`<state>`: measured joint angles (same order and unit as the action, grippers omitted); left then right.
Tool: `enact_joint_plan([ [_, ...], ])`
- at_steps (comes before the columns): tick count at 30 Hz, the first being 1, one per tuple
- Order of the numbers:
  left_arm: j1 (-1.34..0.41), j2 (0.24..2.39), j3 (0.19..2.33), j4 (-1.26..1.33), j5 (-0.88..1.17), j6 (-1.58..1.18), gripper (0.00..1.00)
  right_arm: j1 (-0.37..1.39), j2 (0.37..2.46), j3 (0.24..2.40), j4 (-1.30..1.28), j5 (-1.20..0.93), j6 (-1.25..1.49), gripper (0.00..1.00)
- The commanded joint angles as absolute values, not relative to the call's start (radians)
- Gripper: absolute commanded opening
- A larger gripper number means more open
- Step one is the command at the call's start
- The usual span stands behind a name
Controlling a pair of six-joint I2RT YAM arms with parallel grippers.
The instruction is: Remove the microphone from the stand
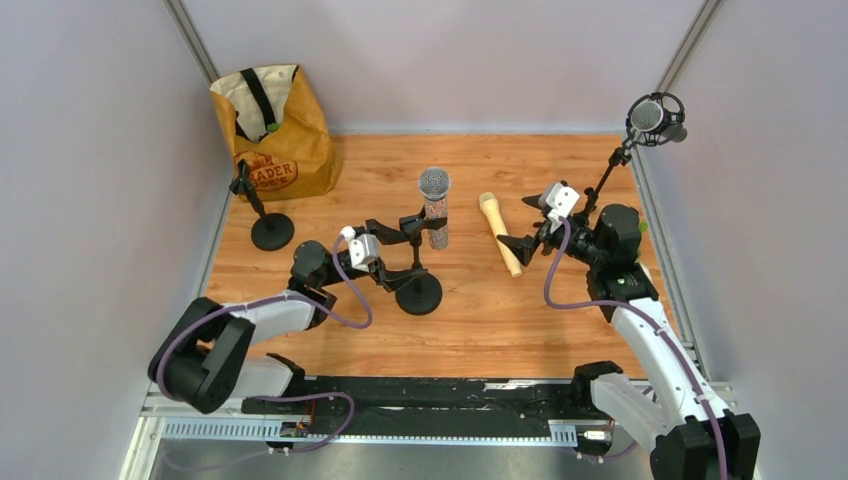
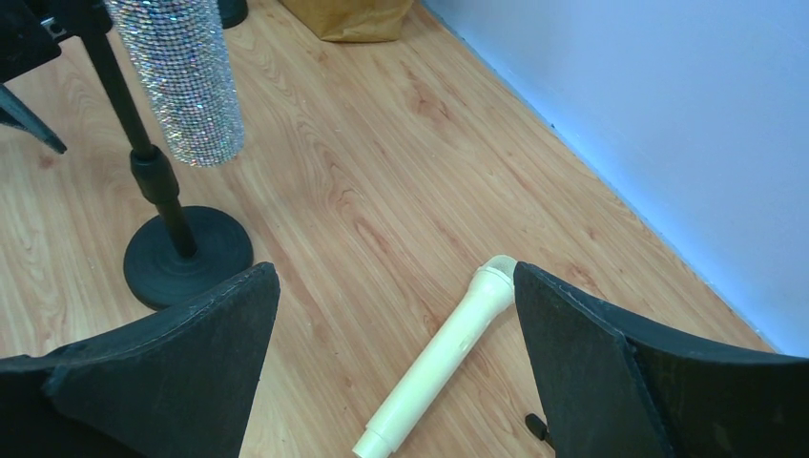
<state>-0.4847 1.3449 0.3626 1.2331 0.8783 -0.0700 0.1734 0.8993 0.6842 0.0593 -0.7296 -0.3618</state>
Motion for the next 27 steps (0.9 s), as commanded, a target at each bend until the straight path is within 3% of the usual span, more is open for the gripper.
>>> enact_joint_plan([
  [1,-0.489,1.215,0.388,1.095,0.885,0.058,0.79,0.167,0.864,0.709,0.063,-0.836,-0.348,1.0],
  [6,-0.456,1.14,0.436,0.927,0.907,0.009,0.8,0.173,0.885,0.771,0.043,-0.954,-0.311,1.0],
  [15,-0.425,1.104,0.787,0.111,0.905,0.311,0.8,0.222,1.006,0.989,-0.049,-1.022,-0.322,1.0],
  [27,-0.425,1.037,0.994,-0.314,0.91,0.518,0.8,0.374,1.107,1.08,-0.049,-0.996,-0.356,1.0],
])
